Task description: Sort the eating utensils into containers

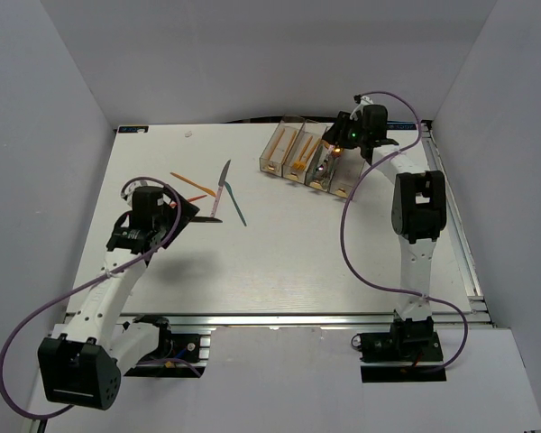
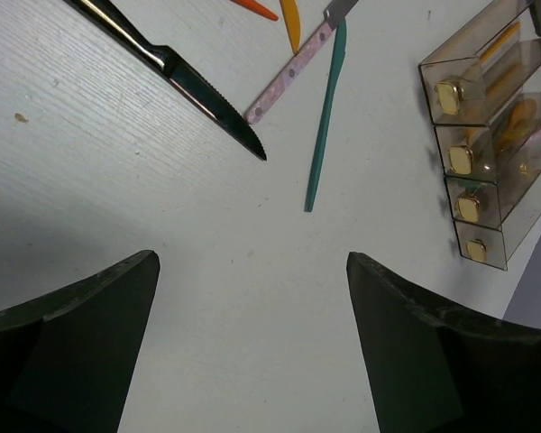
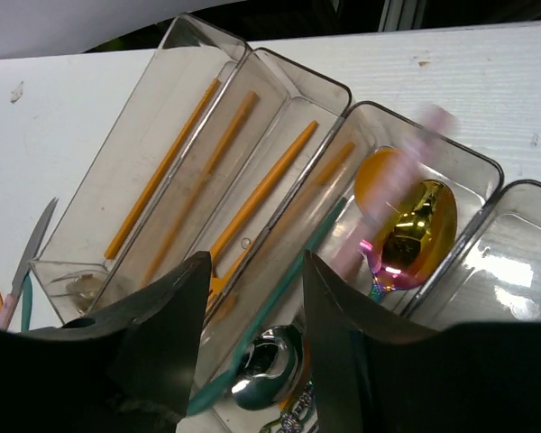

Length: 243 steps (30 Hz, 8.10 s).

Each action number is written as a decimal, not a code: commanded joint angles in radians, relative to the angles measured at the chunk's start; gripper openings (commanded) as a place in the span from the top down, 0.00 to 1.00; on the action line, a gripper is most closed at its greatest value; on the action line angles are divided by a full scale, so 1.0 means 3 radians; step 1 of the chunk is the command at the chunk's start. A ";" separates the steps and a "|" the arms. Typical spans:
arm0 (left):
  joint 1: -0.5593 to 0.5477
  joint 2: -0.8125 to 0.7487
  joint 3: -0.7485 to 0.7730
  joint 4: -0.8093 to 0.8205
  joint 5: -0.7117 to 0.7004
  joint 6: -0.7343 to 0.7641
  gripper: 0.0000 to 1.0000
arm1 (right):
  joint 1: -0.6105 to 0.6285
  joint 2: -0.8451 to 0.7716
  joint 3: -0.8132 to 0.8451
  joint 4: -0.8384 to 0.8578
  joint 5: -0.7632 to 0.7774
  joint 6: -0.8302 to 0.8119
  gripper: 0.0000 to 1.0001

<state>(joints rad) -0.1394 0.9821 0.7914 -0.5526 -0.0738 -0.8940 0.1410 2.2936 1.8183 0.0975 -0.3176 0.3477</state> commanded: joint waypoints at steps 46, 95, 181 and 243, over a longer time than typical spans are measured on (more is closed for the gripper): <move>0.0797 0.3384 0.2041 -0.0776 -0.0061 -0.0589 0.52 | -0.0061 -0.2215 -0.1587 -0.1092 -0.2321 -0.2949 0.11; -0.0323 0.1512 0.0767 0.0569 0.1576 -0.0139 1.00 | 0.1800 -0.0911 -0.0498 -0.1946 -0.1595 -0.1180 0.11; 0.0623 0.1756 0.0910 0.0063 0.0394 -0.0021 0.13 | -0.0327 -0.1024 -0.0181 -0.1116 -0.1507 -0.1157 0.45; 0.0746 0.3103 0.2609 -0.0349 0.0489 0.0673 1.00 | 0.0021 -0.1760 -0.0805 -0.1716 -0.2383 -0.2995 0.25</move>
<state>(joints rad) 0.0895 2.0506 1.5902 -0.7963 -0.0711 -0.7986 0.1528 1.8194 1.5410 -0.4385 -1.0294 -0.5316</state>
